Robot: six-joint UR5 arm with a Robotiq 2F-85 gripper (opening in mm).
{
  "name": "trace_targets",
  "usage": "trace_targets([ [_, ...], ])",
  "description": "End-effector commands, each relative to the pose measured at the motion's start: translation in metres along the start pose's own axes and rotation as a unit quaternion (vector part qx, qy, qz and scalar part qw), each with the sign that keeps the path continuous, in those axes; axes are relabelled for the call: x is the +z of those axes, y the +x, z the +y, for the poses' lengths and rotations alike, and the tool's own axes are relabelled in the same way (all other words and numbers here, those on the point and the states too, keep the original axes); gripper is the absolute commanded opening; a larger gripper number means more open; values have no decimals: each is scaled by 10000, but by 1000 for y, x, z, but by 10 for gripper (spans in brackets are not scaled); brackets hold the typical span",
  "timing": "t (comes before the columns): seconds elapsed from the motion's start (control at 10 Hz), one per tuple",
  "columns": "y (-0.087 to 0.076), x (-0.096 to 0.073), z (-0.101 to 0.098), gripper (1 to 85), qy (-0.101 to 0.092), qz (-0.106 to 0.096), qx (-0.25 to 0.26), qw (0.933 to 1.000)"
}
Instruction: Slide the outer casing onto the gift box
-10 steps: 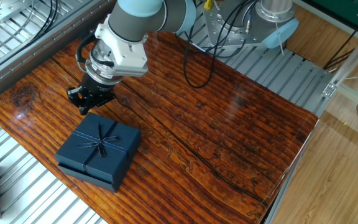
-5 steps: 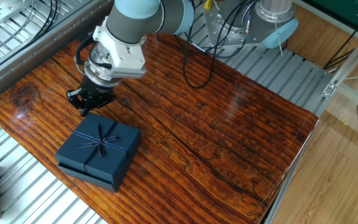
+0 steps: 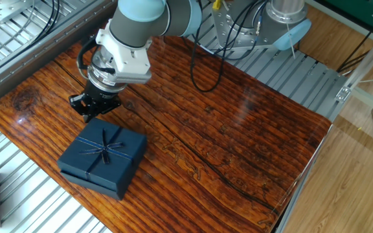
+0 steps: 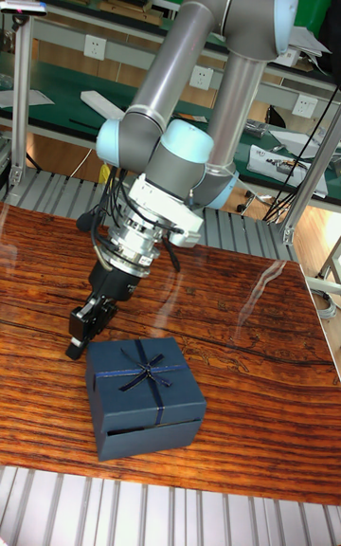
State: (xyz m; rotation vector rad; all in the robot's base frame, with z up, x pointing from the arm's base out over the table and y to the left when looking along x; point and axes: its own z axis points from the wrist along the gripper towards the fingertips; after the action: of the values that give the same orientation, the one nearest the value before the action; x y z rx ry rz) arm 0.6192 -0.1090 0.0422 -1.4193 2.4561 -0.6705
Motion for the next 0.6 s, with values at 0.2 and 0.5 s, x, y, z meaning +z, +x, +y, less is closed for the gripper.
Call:
trace_targets([
  [0.2, -7, -3, -5, 10, 19, -20, 166, 9999],
  [0.5, -11, -5, -9, 10, 75, -35, 256, 9996],
])
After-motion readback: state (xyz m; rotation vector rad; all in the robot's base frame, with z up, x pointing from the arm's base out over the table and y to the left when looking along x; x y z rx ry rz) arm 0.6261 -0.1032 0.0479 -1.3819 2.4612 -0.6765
